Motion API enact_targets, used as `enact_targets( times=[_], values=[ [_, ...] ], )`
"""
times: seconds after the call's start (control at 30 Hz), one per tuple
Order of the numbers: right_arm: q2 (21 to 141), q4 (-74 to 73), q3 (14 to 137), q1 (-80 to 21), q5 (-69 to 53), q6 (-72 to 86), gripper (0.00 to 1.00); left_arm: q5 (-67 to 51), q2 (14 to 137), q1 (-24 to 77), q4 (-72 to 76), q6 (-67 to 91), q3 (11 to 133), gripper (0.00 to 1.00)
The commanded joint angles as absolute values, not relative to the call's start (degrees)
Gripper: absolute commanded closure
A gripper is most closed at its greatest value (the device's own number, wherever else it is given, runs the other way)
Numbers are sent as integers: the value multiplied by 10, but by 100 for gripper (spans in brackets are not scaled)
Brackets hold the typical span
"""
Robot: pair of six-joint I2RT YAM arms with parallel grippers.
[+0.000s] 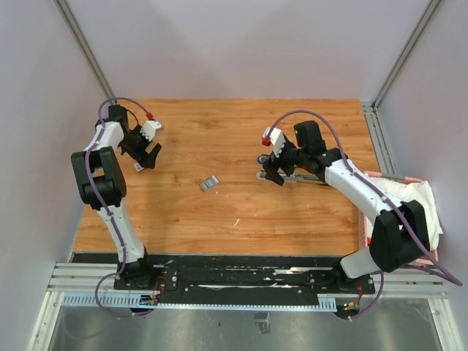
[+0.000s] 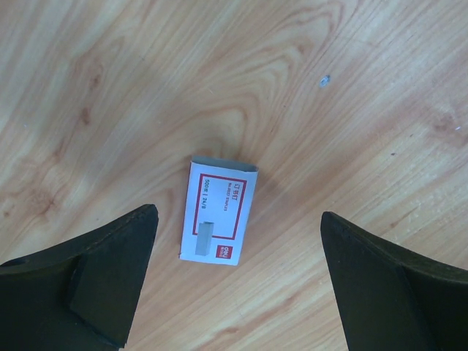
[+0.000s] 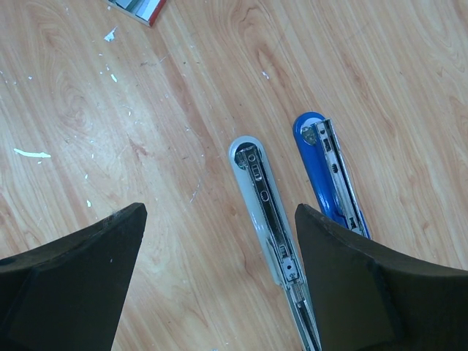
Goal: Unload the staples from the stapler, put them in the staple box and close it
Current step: Close the staple box at the center of the board.
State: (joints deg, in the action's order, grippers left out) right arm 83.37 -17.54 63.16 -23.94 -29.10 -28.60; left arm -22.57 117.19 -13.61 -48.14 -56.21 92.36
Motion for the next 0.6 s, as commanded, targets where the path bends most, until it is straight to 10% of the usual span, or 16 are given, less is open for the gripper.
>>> enact_targets(
  times=[0.0, 0.57],
  values=[
    [835, -182, 626, -233, -315, -290, 15, -195, 1167, -136, -485, -593, 912, 2],
    [845, -184, 623, -242, -338, -290, 15, -154, 1200, -136, -458, -642, 894, 7]
  ],
)
